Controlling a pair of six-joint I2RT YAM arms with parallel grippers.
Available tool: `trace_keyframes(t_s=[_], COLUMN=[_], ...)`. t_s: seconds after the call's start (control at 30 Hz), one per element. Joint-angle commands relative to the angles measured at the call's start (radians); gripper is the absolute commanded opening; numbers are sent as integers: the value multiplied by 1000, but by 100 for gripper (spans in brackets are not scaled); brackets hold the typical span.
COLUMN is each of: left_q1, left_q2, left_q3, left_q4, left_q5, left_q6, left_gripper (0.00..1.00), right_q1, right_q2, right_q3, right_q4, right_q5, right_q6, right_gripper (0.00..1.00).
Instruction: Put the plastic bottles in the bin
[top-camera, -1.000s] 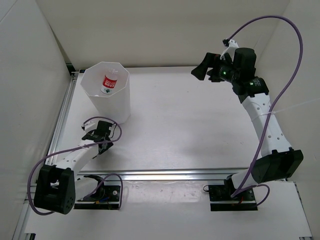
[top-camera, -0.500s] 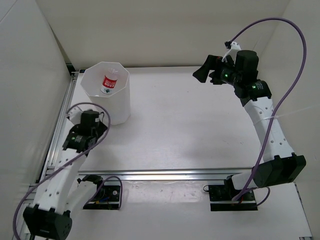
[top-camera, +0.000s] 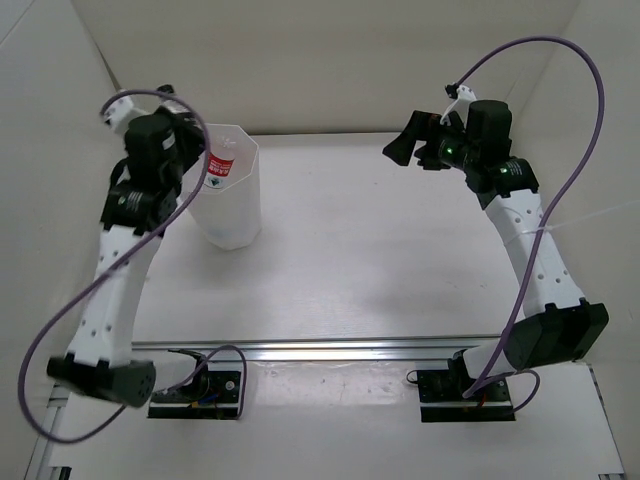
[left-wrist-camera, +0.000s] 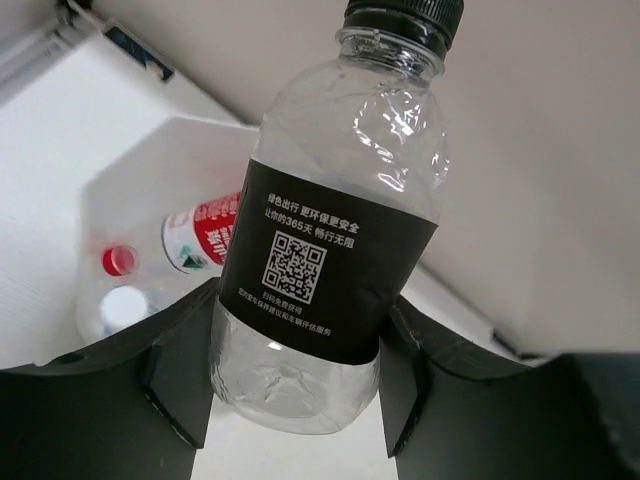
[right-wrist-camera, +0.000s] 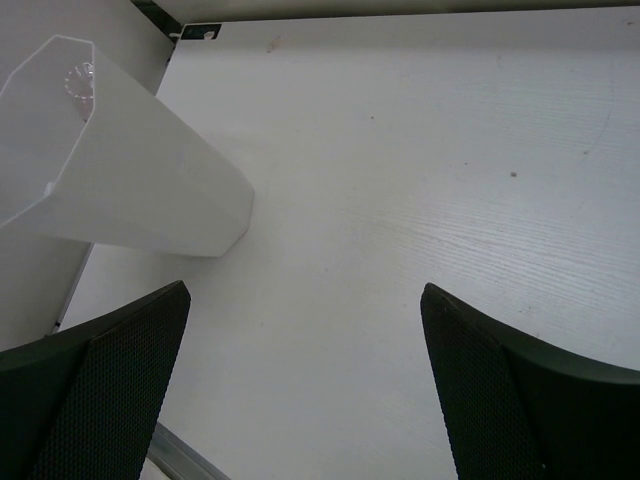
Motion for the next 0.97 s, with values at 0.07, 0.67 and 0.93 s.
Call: trace_keyframes(t_s=[0.07,0.67,0.93], left_q1=[1,1,1], left_q2=[159,-460,-494], left_q3=[70,-518,-540], left_q4=[4,-121,-400], left_q5=[108,-437,-553], left_q6=[50,94,-129], left_gripper=[56,100,100], right_q1=[-2,-2,-42], right_q2=[14,-3,116], right_q3=[58,37,213], right_q4=[21,-168,-295], right_q5=[-9,428,533], right_q6=[18,51,124], right_gripper=[100,100,100])
